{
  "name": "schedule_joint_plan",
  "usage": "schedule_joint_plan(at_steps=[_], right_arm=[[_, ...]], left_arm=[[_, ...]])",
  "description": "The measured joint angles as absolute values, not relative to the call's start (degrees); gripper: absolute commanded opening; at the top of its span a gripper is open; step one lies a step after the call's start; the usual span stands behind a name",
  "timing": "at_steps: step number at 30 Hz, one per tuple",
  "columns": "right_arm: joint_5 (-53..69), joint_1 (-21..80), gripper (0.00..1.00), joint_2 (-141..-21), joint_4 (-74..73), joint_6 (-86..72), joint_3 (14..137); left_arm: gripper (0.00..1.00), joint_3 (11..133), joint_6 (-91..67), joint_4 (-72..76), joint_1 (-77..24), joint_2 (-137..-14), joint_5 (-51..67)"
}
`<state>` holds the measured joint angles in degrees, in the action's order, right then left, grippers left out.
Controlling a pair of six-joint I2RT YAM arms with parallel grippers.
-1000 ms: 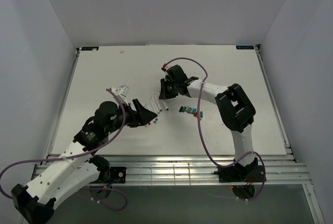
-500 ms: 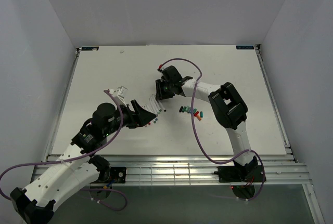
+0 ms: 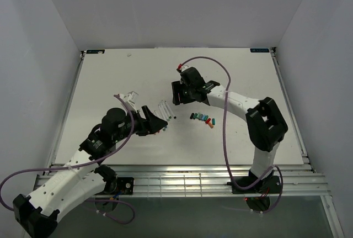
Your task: Open the pen caps
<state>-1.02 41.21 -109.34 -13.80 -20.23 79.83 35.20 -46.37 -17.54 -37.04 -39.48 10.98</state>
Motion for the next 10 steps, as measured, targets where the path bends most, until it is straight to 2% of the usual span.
schedule_joint_plan(at_steps=[4,8,10], right_arm=[[-4.97,41.41,0.66,-97.73,-16.80,-20.60,74.22],[-7.31,41.54,0.72,-84.97,-17.06,-21.04,60.10],[-7.35,41.54,0.77,-78.43,-18.09,-21.37,52.05]], left_arm=[[0.85,34.26,-46.50,-15.97,-37.04,-43.81,11.18],[0.88,31.62,-47.03,-12.75,-37.04,-48.18,11.90],[0.98,30.65,-47.37,-11.18,-37.04,-49.98,12.71]])
